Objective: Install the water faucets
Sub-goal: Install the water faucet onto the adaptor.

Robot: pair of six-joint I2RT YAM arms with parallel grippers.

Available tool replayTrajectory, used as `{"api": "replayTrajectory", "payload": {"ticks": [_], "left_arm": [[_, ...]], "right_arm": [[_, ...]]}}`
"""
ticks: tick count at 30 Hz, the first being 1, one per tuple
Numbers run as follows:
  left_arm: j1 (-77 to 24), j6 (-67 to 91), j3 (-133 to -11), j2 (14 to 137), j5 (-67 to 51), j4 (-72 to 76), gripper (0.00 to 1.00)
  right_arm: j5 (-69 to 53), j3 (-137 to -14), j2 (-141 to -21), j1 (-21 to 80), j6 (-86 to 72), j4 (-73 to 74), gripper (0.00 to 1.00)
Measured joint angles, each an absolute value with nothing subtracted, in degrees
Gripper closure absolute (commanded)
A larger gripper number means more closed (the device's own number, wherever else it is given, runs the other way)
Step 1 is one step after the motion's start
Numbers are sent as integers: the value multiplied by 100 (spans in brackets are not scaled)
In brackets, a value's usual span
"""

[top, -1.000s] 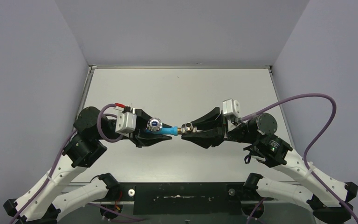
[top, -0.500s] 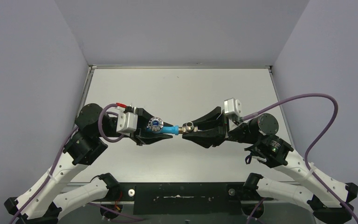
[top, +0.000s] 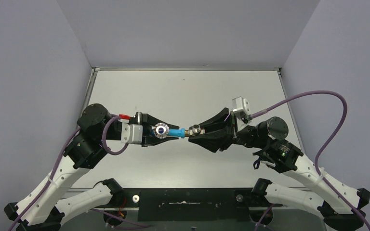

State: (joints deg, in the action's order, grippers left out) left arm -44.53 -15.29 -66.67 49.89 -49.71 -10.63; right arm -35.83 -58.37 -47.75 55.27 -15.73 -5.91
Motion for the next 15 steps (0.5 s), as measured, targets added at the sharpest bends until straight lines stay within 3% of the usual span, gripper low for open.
{"api": "replayTrajectory", "payload": {"ticks": [15], "left_arm": [[-4464,-2488,-6490,4856,-4831,-705,100]], "right_arm": [[-3393,-5714,-4845,5527,-2497,-1076,100]]}}
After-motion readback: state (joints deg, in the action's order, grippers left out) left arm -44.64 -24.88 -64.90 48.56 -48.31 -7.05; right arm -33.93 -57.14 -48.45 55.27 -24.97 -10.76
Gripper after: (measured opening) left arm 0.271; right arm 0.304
